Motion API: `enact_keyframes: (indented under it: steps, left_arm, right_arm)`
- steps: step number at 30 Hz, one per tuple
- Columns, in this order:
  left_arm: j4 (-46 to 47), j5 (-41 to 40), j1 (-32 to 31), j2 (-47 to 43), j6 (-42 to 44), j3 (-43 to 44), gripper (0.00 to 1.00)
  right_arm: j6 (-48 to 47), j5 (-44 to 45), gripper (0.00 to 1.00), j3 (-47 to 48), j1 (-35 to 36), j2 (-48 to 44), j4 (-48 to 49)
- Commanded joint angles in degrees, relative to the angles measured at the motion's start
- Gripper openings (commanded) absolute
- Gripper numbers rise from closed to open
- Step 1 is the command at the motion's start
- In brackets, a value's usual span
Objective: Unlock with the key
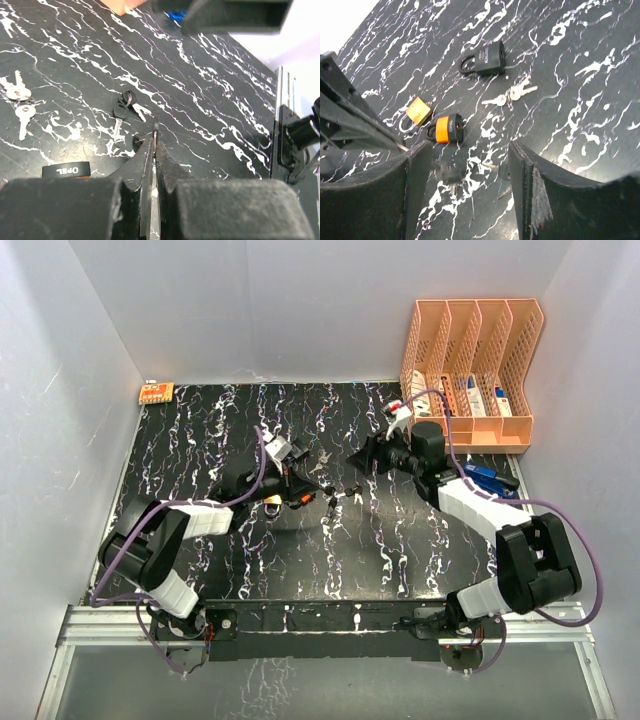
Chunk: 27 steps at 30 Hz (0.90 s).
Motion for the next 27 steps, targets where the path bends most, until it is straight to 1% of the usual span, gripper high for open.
enact_keyframes:
  steps: [1,4,7,10,13,15,17,22,26,27]
  left_arm:
    - [11.66,-8.14,-0.09,-4.14,-10.1,-3.22,0.0]
    - [22.17,-13.01,-0.15,-3.43,-18.23,-5.96,0.0]
    - [33.13,-15.88,-0.34,-1.28,-25.03,-7.35,0.0]
    - [41.02,-16.9,-0.79,2.5,-30.52,-7.05,0.0]
    - [46.38,-18.01,-1.83,6.06,-34.01,-6.27,0.0]
    - [48.59,-18.98,-2.68,8.19,-35.42,-5.97,0.0]
    - [48.79,-20.1,-3.77,9.47,-35.68,-5.41,0.0]
    - [48.81,-23.48,-6.28,10.92,-34.71,-4.26,0.0]
    - [48.8,-24.83,-7.5,11.54,-34.86,-2.18,0.0]
    - [48.81,-24.94,-7.62,11.82,-35.02,-1.69,0.0]
  right_arm:
    - [9.07,3.14,0.61,-7.93,-0.02,-4.5,16.43]
    - [13.45,3.45,0.64,-12.22,-0.24,-5.71,23.37]
    - [17.88,2.82,0.65,-15.9,-0.33,-5.47,31.04]
    - [21.6,1.96,0.65,-18.37,-0.51,-4.1,38.82]
    - [24.98,0.59,0.65,-19.59,-0.87,-2.07,45.18]
    - [27.43,-0.52,0.65,-20.21,-1.37,-0.63,49.51]
    - [29.83,-1.55,0.64,-20.76,-1.98,0.72,54.77]
    - [33.22,-3.61,0.64,-20.15,-3.07,4.91,59.48]
    - [36.64,-5.36,0.63,-20.5,-4.64,8.76,65.33]
    - [38.71,-6.2,0.63,-20.57,-5.17,9.88,67.4]
